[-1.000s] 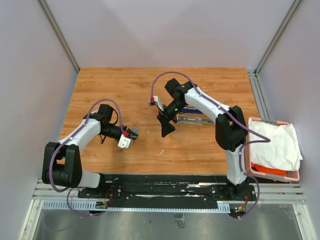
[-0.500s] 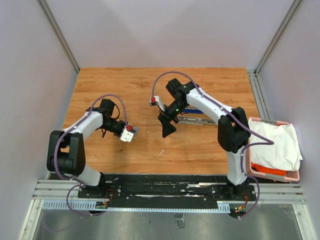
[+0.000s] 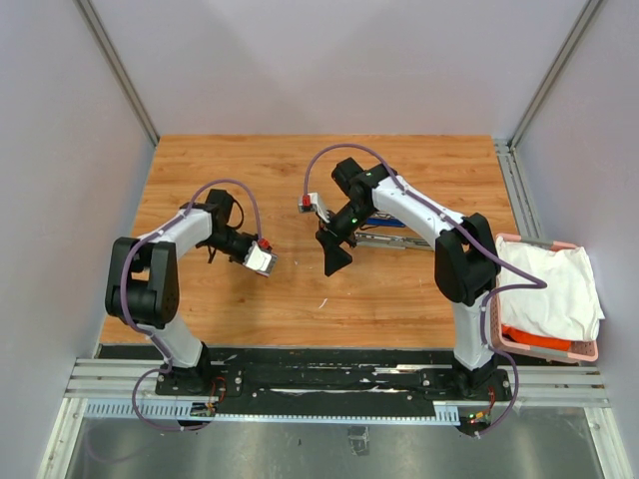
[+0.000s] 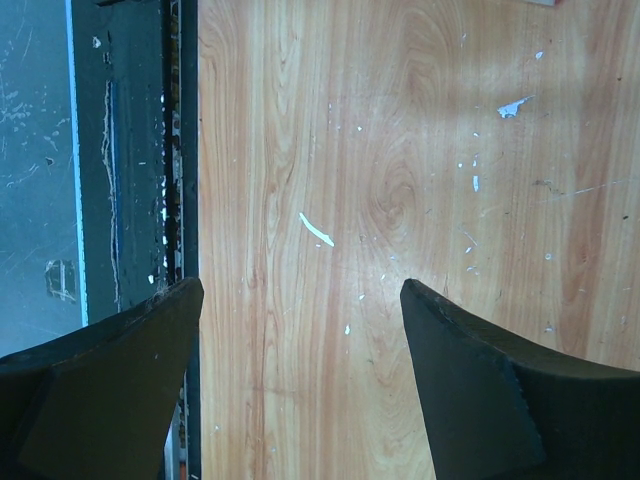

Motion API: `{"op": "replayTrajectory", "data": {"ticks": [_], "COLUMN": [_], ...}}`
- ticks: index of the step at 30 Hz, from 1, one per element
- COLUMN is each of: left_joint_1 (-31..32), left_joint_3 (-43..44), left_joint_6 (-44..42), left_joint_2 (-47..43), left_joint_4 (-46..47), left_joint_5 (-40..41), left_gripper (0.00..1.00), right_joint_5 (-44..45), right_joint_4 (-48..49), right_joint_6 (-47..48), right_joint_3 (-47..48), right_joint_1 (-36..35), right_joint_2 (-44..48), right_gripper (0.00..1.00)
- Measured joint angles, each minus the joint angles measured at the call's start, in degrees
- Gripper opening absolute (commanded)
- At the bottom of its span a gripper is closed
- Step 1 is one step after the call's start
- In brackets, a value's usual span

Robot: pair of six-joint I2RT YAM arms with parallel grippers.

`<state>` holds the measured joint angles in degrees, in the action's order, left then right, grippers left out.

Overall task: Unload the staples from the stapler
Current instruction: Place the staple in the staple box.

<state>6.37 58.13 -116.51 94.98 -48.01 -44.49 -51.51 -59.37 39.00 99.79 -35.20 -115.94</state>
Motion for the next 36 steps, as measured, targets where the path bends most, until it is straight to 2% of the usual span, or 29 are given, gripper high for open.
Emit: {"op": "replayTrajectory", "data": {"ticks": [7,16,18,23,27,31,33,36], "left_joint_1": [0.0,0.0,0.0,0.0,0.0,0.0,0.0,0.0], "left_joint_3": [1.2,2.3,2.6,2.7,3.4,4.2,4.2,3.3], "left_joint_6": [0.7,2.0,2.4,2.4,2.2,1.4,1.2,1.1], "left_joint_2": [2.7,2.9,2.9,2.9,2.9,2.9,2.7,1.4], "left_joint_4": [0.2,0.3,0.4,0.3,-1.5,-3.7,-4.7,-5.3], "left_joint_5": [1.3,1.7,1.8,3.0,4.5,5.2,5.4,5.4], "left_gripper": [0.28,0.36,0.40,0.58,0.78,0.92,0.96,0.96], "right_joint_5": [-0.5,-0.8,-0.8,-0.8,-0.1,1.2,1.6,1.9], "right_joint_4": [0.0,0.0,0.0,0.2,1.9,3.0,3.2,3.6], "right_joint_6": [0.0,0.0,0.0,-0.4,-2.3,-3.7,-4.1,-4.4], "right_joint_3": [-0.1,-0.1,-0.1,-0.2,-1.0,-1.1,-1.1,-1.1], "right_joint_1": [0.0,0.0,0.0,0.0,0.0,0.0,0.0,0.0], "right_joint_2": [0.0,0.0,0.0,0.0,0.0,0.0,0.0,0.0], "right_gripper": [0.83,0.83,0.83,0.83,0.83,0.83,0.83,0.83]}}
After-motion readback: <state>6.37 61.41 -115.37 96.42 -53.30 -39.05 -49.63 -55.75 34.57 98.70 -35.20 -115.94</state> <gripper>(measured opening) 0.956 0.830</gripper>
